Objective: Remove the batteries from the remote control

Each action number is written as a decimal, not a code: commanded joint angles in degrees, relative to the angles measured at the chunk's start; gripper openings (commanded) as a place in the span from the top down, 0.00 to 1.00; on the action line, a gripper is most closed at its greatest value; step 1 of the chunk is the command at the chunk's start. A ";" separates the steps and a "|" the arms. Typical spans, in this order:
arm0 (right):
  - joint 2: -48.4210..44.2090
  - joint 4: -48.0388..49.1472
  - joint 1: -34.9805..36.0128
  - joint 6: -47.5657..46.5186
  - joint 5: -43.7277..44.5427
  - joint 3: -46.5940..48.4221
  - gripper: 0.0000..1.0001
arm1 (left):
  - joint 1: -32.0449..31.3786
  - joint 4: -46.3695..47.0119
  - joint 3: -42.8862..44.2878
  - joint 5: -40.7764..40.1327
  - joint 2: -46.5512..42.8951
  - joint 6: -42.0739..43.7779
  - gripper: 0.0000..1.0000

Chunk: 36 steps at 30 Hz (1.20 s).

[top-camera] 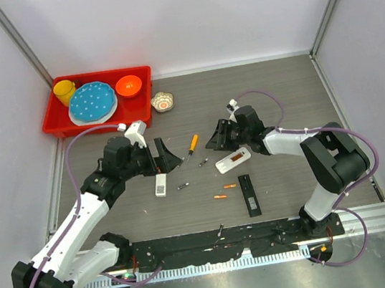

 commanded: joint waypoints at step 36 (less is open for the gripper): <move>-11.73 -5.96 0.28 -9.64 4.44 0.03 0.20 | 3.24 -6.44 4.43 -4.76 18.46 -2.32 0.00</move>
